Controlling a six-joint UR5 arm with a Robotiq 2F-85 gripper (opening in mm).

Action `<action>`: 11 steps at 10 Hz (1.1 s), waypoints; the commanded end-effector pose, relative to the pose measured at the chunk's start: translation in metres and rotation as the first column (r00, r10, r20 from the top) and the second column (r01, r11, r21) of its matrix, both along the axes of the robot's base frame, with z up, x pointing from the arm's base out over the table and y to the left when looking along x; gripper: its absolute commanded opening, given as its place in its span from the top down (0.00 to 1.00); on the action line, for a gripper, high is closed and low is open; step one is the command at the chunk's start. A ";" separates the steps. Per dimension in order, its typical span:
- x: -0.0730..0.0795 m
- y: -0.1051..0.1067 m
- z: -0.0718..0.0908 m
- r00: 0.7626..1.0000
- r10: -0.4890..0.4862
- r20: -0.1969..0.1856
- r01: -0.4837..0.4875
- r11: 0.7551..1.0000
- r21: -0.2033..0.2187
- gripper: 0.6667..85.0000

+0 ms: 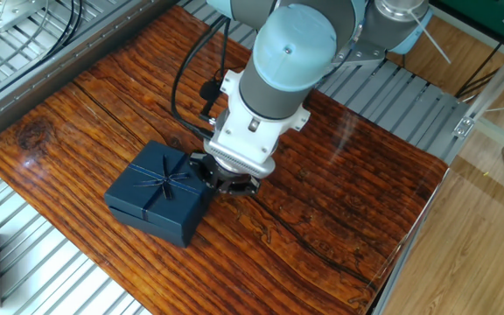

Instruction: Slide the outer casing onto the gift box

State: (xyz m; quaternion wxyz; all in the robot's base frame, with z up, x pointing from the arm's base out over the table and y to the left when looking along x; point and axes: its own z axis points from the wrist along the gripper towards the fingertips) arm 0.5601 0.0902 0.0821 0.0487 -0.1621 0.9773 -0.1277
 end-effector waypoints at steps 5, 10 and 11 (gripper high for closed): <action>-0.040 -0.025 0.014 0.992 0.107 -0.060 -0.104 0.993 0.053 1.00; -0.053 -0.043 -0.002 0.986 0.165 -0.038 -0.163 0.985 0.050 1.00; -0.055 -0.044 -0.004 0.985 0.169 -0.032 -0.167 0.985 0.051 1.00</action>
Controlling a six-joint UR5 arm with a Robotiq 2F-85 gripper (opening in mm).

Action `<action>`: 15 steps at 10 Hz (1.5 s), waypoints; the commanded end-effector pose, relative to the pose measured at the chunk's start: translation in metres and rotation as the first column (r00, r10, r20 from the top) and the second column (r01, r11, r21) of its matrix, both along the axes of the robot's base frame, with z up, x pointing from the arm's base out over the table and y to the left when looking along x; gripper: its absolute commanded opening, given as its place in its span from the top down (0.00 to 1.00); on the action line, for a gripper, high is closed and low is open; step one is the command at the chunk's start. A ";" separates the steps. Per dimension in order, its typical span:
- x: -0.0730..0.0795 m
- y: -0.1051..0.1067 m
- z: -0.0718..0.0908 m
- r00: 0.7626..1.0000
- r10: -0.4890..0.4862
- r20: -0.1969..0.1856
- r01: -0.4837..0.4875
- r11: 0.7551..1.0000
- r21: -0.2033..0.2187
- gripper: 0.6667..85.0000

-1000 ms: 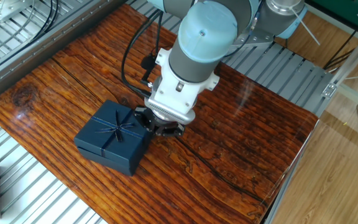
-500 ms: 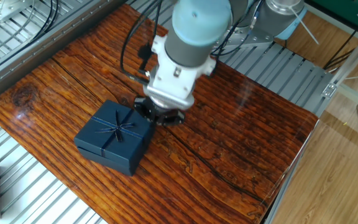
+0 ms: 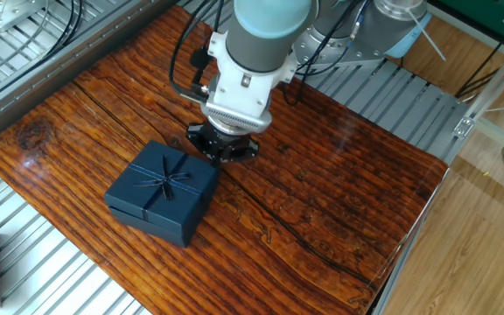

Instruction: Slide the outer casing onto the gift box

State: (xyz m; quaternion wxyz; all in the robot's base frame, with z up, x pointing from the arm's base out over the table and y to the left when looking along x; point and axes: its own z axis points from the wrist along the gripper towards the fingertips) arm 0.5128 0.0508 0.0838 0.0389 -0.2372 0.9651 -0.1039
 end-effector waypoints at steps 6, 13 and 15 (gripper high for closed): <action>0.004 -0.009 -0.017 0.998 0.037 0.050 -0.038 0.999 0.017 1.00; 0.007 -0.002 -0.012 0.998 0.014 0.061 -0.016 1.000 0.019 1.00; 0.003 -0.004 -0.012 0.998 0.017 0.058 -0.018 1.000 0.019 1.00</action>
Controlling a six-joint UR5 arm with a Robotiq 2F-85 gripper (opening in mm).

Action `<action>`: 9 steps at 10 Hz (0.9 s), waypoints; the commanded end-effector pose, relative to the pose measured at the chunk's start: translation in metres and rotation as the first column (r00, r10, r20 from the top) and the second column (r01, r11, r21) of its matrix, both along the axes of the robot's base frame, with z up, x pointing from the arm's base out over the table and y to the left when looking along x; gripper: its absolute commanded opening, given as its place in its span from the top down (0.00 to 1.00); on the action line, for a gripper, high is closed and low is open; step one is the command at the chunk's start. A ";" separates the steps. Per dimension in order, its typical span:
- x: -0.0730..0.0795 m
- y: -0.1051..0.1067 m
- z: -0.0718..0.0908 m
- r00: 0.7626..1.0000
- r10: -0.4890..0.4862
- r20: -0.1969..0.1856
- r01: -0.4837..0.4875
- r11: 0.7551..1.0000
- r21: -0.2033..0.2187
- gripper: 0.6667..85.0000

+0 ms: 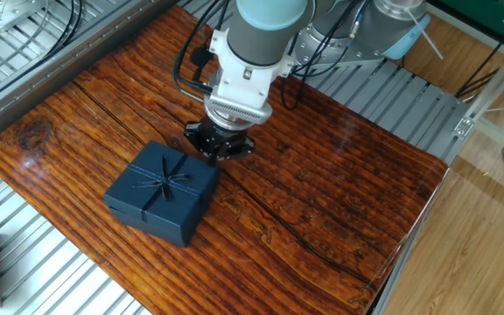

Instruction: Slide the outer casing onto the gift box

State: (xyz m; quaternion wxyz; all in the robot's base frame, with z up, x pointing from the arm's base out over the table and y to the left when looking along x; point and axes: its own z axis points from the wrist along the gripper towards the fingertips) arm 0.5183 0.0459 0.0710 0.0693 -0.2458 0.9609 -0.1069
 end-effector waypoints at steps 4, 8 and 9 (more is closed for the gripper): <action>-0.012 -0.008 0.002 1.000 0.015 -0.024 -0.015 1.000 0.017 1.00; -0.021 -0.013 0.012 0.998 0.028 -0.053 -0.027 0.999 0.026 1.00; -0.021 -0.014 0.010 0.998 0.030 -0.051 -0.029 0.999 0.027 1.00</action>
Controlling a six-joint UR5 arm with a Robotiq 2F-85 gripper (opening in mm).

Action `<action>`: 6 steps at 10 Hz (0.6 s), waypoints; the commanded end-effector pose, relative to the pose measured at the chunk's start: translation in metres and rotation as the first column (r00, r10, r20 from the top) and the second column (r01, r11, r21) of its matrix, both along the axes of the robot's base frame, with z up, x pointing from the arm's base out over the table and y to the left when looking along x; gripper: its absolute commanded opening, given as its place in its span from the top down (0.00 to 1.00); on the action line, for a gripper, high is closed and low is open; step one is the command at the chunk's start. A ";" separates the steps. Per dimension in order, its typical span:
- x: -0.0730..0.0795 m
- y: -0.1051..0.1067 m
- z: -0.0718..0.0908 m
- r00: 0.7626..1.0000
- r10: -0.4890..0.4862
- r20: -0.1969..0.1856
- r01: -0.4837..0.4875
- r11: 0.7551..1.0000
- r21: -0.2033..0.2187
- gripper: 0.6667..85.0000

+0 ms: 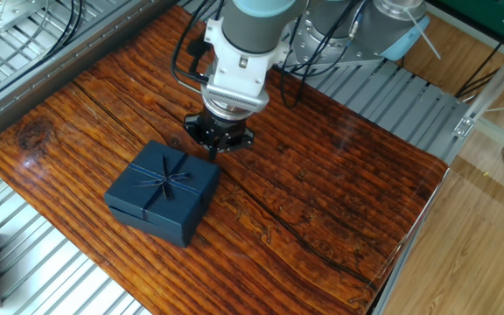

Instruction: Slide the outer casing onto the gift box

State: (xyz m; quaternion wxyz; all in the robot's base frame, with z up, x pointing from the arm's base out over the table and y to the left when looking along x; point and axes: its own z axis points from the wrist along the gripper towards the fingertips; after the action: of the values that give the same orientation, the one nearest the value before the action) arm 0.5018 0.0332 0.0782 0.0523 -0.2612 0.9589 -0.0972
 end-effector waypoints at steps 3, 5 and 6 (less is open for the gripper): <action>-0.005 0.000 -0.004 1.000 0.008 -0.003 -0.008 1.000 0.025 1.00; -0.003 -0.001 -0.013 1.000 0.014 0.017 -0.014 1.000 0.027 1.00; -0.001 0.000 -0.016 1.000 0.015 0.024 -0.016 1.000 0.027 1.00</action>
State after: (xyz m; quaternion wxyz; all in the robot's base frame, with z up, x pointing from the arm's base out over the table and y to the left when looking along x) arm 0.4988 0.0312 0.0694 0.0586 -0.2681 0.9572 -0.0922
